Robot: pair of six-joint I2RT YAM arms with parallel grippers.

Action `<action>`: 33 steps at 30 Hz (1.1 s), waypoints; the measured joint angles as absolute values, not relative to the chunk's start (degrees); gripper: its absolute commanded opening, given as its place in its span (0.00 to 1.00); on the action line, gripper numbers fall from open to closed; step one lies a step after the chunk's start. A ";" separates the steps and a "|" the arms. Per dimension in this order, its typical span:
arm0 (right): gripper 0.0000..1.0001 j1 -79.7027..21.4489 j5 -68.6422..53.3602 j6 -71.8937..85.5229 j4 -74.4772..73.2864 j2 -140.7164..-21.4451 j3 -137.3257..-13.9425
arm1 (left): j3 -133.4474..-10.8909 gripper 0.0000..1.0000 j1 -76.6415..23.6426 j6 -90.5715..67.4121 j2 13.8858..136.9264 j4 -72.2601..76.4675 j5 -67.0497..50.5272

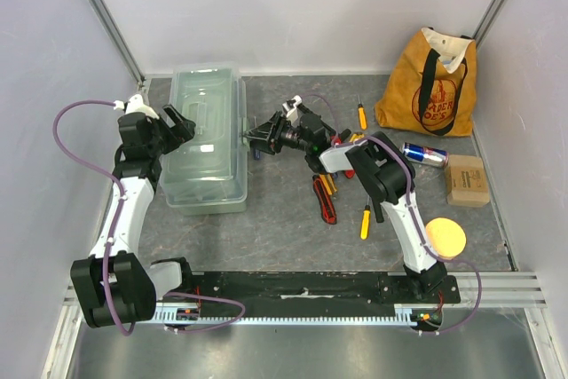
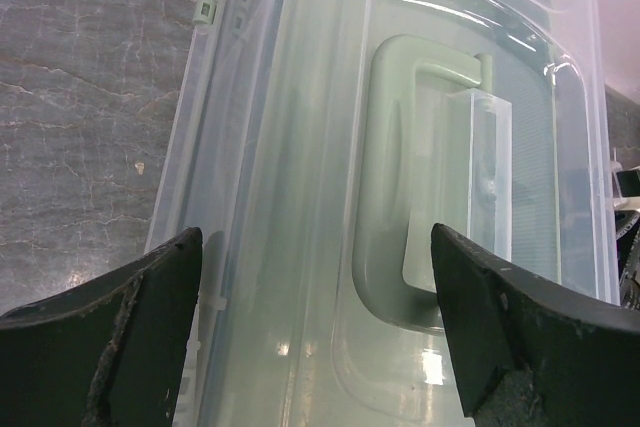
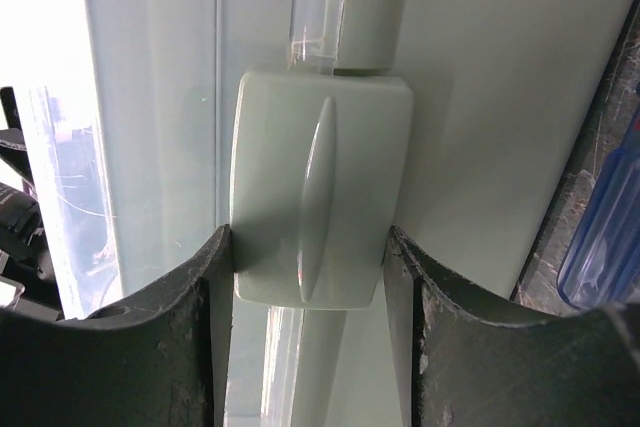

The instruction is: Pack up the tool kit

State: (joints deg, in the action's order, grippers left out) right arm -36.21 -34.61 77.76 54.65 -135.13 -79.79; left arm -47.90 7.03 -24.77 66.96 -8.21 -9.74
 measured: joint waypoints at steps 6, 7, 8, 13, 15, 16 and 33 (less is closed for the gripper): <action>0.08 -36.21 -33.89 75.64 51.16 -133.73 -79.79 | -47.46 0.82 7.03 -24.77 66.96 -7.31 -9.69; 0.08 -36.21 -33.78 75.31 50.59 -133.53 -79.79 | -47.44 0.82 7.03 -24.77 66.96 -7.27 -9.69; 0.08 -36.21 -33.67 74.96 49.89 -133.23 -79.79 | -47.42 0.82 7.03 -24.77 66.96 -7.25 -9.67; 0.08 -36.21 -33.26 73.71 47.59 -132.33 -79.79 | -47.40 0.80 7.03 -24.80 66.96 -7.18 -9.63; 0.06 -36.23 -33.15 73.38 46.98 -132.09 -79.79 | -47.40 0.80 7.03 -24.80 66.96 -7.18 -9.61; 0.06 -36.23 -33.10 73.17 46.72 -132.03 -79.79 | -47.40 0.80 7.03 -24.80 66.94 -7.18 -9.56; 0.98 -36.29 -31.64 77.01 52.45 -132.81 -79.88 | -47.35 0.92 7.01 -24.86 66.85 -6.98 -9.13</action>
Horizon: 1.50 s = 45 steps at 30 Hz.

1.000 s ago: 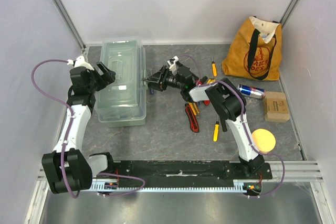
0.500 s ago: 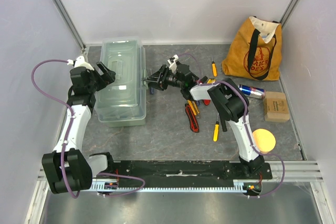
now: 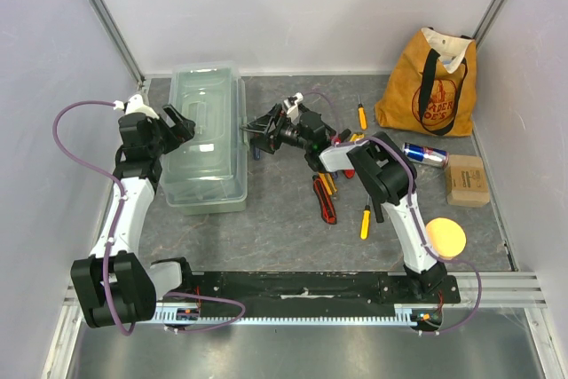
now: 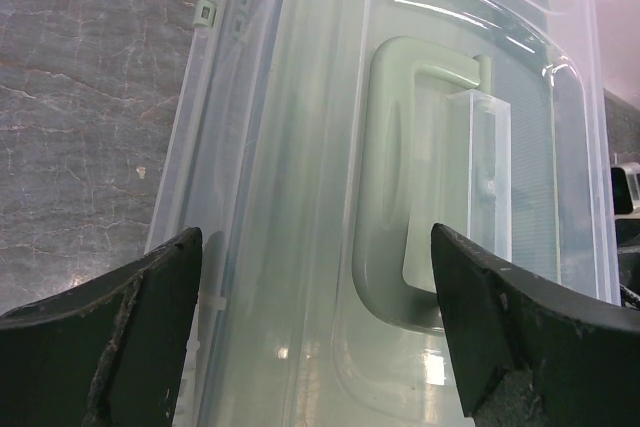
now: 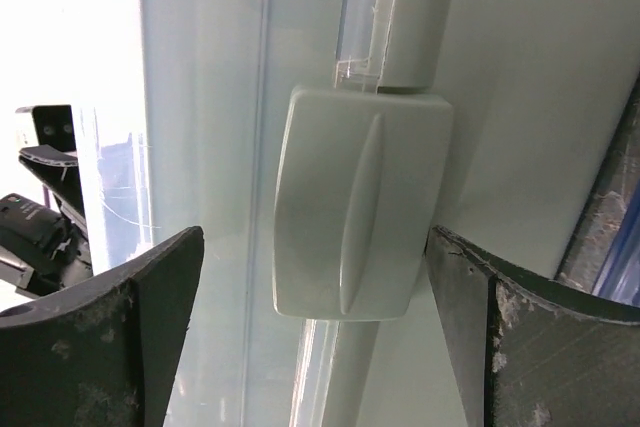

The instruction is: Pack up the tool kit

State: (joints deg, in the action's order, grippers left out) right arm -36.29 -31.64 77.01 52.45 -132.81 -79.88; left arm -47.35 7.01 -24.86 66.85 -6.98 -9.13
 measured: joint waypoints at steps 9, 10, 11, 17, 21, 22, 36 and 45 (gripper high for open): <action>0.98 -35.97 -35.77 83.29 62.52 -139.09 -83.11 | -47.35 0.94 7.01 -24.60 66.94 -6.98 -9.30; 0.96 -35.88 -36.29 83.53 63.29 -139.83 -83.64 | -47.35 0.93 7.01 -24.58 66.96 -6.98 -9.32; 0.88 -35.75 -36.77 83.64 64.07 -140.51 -83.88 | -47.35 0.92 7.01 -24.58 66.98 -6.98 -9.30; 0.40 -35.64 -38.41 81.25 63.35 -140.75 -83.92 | -47.35 0.87 6.98 -24.56 67.05 -6.94 -9.34; 0.25 -35.59 -39.00 79.88 60.36 -140.46 -84.55 | -47.35 0.85 6.87 -24.58 67.09 -6.85 -9.19; 0.22 -35.59 -39.07 79.72 59.88 -140.42 -84.86 | -47.35 0.84 6.87 -24.58 67.13 -6.76 -9.06; 0.03 -35.57 -38.33 74.63 49.87 -137.03 -85.45 | -47.22 0.80 6.22 -24.75 67.22 -6.20 -7.49; 0.02 -35.57 -37.39 70.24 41.43 -134.32 -85.84 | -47.16 0.79 5.85 -24.86 67.22 -6.04 -6.48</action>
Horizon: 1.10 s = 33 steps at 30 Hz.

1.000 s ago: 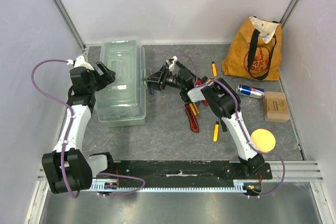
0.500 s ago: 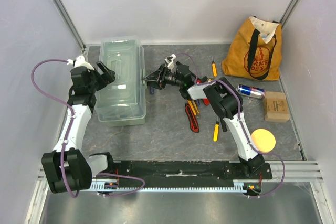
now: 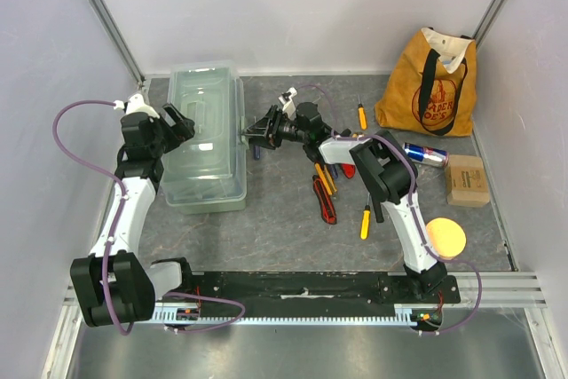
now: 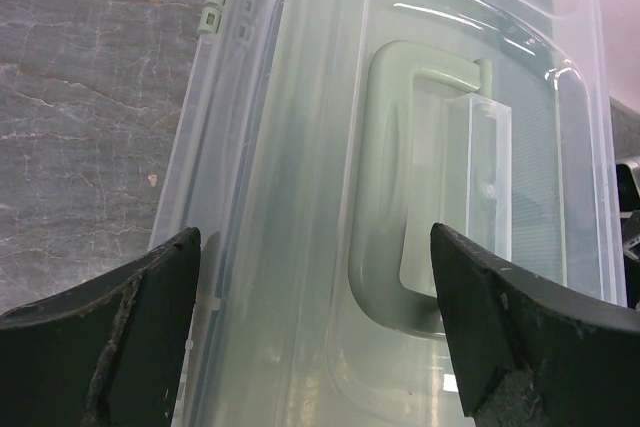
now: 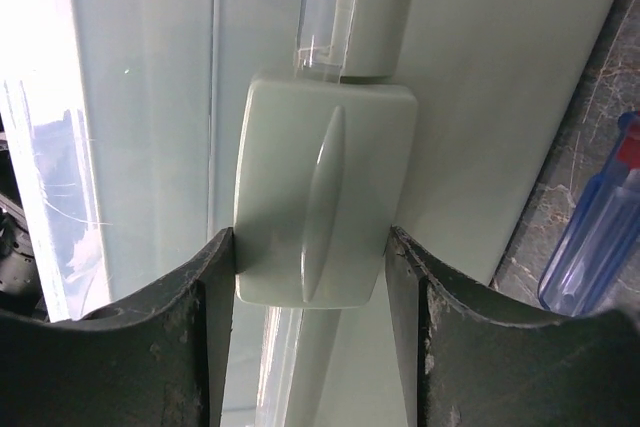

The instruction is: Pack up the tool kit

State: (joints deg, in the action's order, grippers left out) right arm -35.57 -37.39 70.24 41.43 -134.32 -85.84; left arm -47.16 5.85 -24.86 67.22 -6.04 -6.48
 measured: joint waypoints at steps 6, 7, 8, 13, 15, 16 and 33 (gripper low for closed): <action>0.11 -35.62 -35.75 65.98 37.04 -132.53 -86.87 | -47.09 0.79 5.58 -25.10 67.22 -5.61 -5.21; 0.20 -35.62 -35.57 65.04 35.88 -132.22 -87.11 | -47.09 0.79 5.48 -25.08 67.22 -5.61 -4.99; 0.31 -35.62 -35.51 64.53 35.42 -132.09 -87.24 | -47.09 0.80 5.39 -25.10 67.22 -5.61 -4.93; 0.89 -35.66 -34.70 64.84 35.94 -131.94 -86.70 | -47.09 0.88 5.37 -25.19 67.20 -5.63 -4.75; 0.98 -35.68 -33.74 65.69 36.80 -131.94 -85.54 | -47.09 0.90 5.32 -25.26 67.18 -5.63 -4.71; 0.98 -35.68 -33.21 67.64 38.37 -132.16 -84.20 | -47.09 0.91 5.32 -25.28 67.18 -5.63 -4.67; 0.48 -36.12 -36.38 79.33 61.17 -140.25 -85.10 | -47.51 0.92 5.28 -25.23 68.12 -5.32 -5.08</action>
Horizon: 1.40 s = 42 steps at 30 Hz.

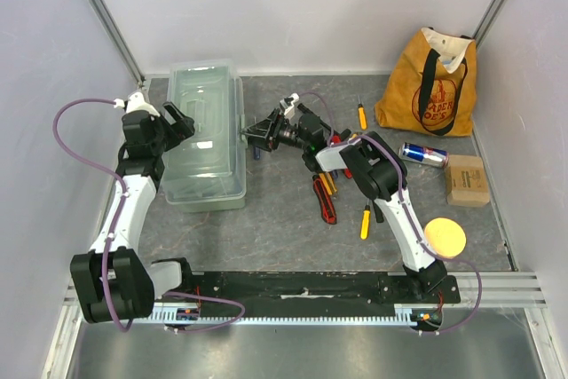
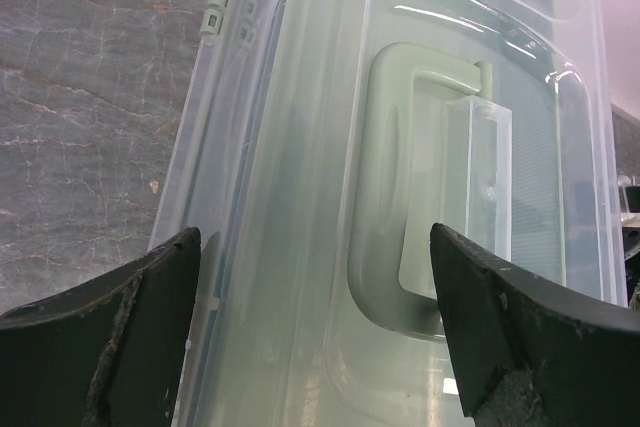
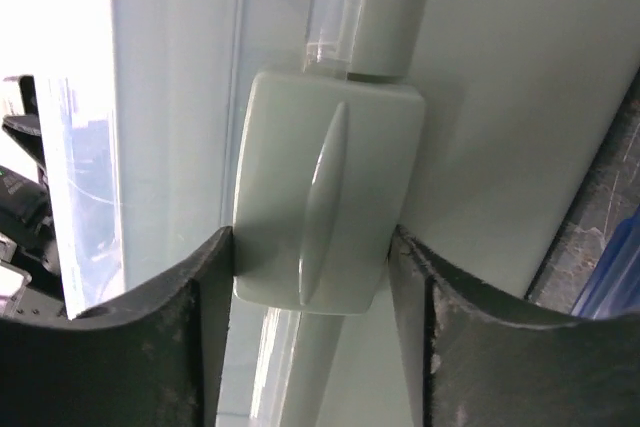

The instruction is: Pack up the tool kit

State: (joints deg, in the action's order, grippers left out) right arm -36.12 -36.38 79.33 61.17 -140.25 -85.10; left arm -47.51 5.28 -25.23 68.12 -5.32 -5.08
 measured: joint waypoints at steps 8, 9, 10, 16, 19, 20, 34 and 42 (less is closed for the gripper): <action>0.04 -36.12 -36.14 78.89 57.95 -140.38 -85.69 | -47.68 0.88 5.28 -25.23 68.90 -4.45 -5.02; 0.01 -36.12 -36.14 78.98 57.95 -140.38 -85.76 | -47.68 0.88 5.28 -25.23 68.93 -4.40 -5.02; 0.00 -36.12 -36.14 78.85 57.80 -140.35 -85.76 | -47.68 0.87 5.28 -25.23 68.93 -4.38 -5.02; 0.00 -36.10 -35.73 76.53 53.89 -138.80 -85.80 | -47.68 0.85 5.28 -25.23 69.04 -4.21 -4.97; 0.00 -36.10 -35.53 75.40 51.64 -137.97 -85.80 | -47.68 0.84 5.28 -25.26 69.04 -4.19 -4.95; 0.00 -36.10 -35.42 75.00 50.87 -137.67 -85.80 | -47.68 0.84 5.28 -25.26 69.06 -4.19 -4.95; 0.00 -36.10 -34.20 71.16 43.05 -134.78 -85.80 | -47.68 0.82 5.28 -25.26 69.06 -4.16 -4.89; 0.72 -36.12 -32.73 67.09 38.04 -132.42 -86.19 | -47.68 0.87 5.26 -25.28 69.10 -3.95 -4.51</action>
